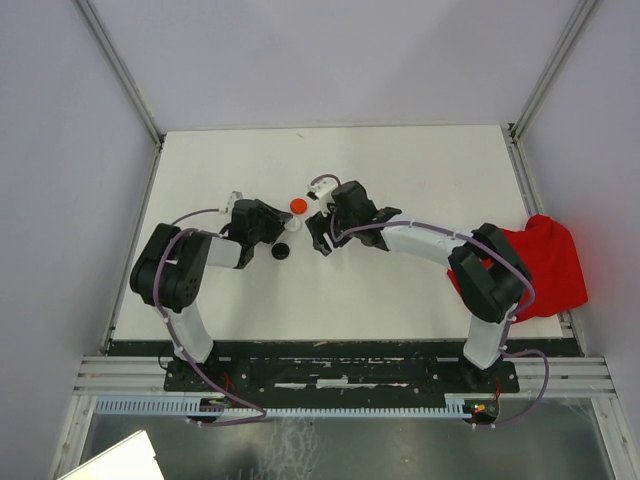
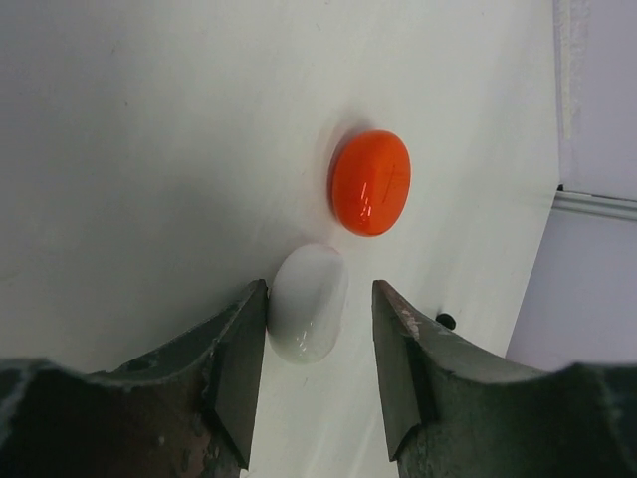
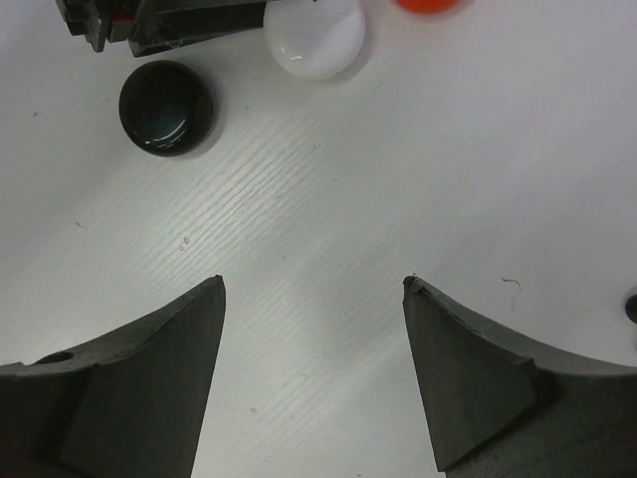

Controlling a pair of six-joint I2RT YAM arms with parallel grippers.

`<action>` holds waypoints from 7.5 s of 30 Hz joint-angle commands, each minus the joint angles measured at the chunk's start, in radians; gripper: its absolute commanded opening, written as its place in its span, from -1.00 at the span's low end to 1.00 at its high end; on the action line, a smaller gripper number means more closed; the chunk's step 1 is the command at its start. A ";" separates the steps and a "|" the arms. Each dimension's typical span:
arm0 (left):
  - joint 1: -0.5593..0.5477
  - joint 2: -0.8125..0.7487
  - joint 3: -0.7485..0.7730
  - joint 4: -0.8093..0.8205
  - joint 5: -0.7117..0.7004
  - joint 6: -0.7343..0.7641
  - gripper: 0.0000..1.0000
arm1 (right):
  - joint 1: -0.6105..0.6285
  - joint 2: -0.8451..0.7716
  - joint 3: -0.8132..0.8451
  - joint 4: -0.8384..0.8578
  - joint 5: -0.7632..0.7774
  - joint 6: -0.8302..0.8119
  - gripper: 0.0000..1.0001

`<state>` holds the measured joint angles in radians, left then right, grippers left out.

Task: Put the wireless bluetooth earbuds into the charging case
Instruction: Place the charging case at the center of the board, then pick up the charging case at the center of the board.

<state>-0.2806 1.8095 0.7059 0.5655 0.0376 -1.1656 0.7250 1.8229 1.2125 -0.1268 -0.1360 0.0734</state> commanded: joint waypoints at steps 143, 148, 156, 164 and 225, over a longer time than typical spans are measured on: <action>0.419 -0.444 -0.113 -0.288 0.115 0.163 0.18 | 0.183 0.447 0.538 -0.046 0.309 -0.048 0.59; 0.422 -0.444 -0.115 -0.286 0.116 0.162 0.18 | 0.172 0.389 0.489 0.018 0.355 -0.031 0.60; 0.425 -0.446 -0.115 -0.286 0.116 0.159 0.18 | 0.172 0.303 0.440 -0.042 0.285 0.000 0.60; 0.430 -0.458 -0.115 -0.282 0.148 0.161 0.18 | 0.208 0.328 0.503 -0.146 0.120 -0.053 0.63; 0.491 -0.433 -0.119 -0.217 0.324 0.201 0.17 | 0.185 0.421 0.518 0.023 0.026 -0.156 -0.37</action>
<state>0.2020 1.3682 0.5858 0.2707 0.2771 -1.0428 0.9337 2.3791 1.8755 -0.2977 -0.1352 -0.1356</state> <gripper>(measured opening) 0.589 0.573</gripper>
